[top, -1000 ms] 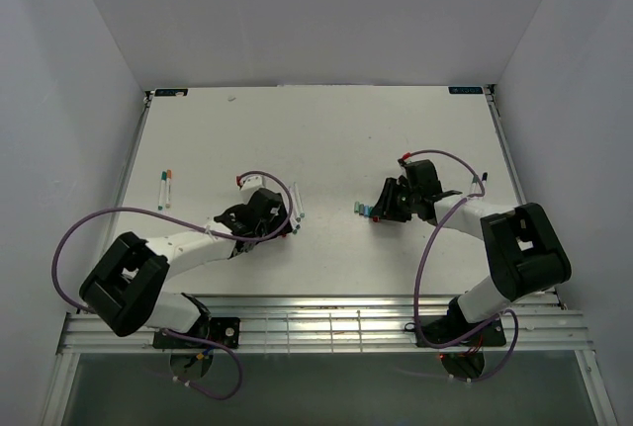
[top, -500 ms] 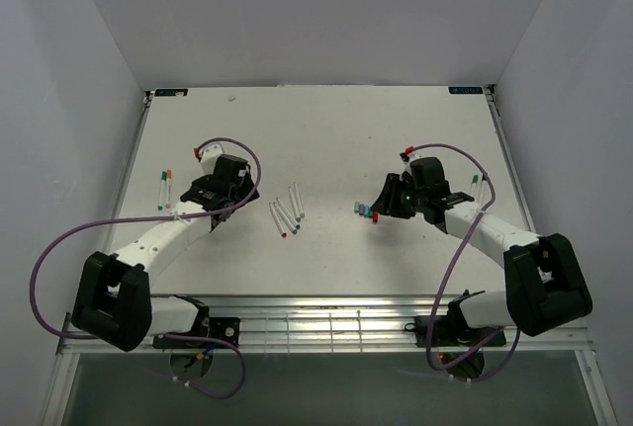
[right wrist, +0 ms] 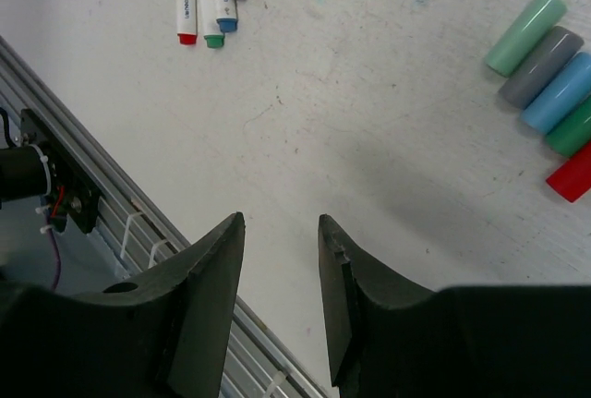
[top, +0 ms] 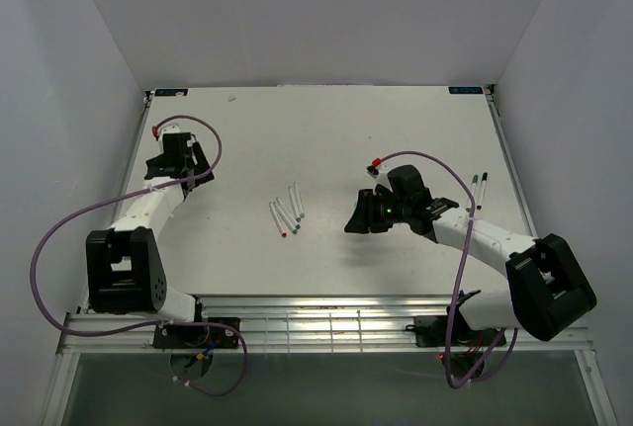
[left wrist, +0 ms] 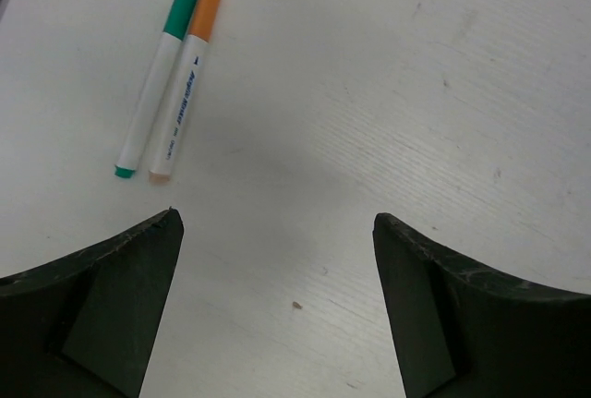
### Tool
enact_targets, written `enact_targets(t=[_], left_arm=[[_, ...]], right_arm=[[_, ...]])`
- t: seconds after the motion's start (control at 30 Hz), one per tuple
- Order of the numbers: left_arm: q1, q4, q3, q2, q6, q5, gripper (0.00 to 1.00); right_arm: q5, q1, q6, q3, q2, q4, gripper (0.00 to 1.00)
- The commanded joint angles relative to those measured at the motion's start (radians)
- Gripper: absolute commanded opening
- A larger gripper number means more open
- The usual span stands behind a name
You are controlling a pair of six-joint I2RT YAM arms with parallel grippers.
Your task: Open the pen caps
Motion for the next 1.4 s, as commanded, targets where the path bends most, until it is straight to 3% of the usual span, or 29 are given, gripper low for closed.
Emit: enact_targets(t=[0.0,0.37,1.37], left_arm=[[0.084,0.055,0.051,0.026,0.104,0.094,0.94],[0.190,0.092,0.098,0.152,0.221,0.197,0.92],[0.211,0.149,0.058,0.292,0.257,0.216,0.95]], right_arm=[[-0.062,0.005,-0.017,-0.012,-0.009,0.037,0.44],[-0.087,0.007,-0.027,-0.041,-0.023,0.100,0.44],[-0.101,0.005,-0.025,-0.047,0.008,0.115,0.44]])
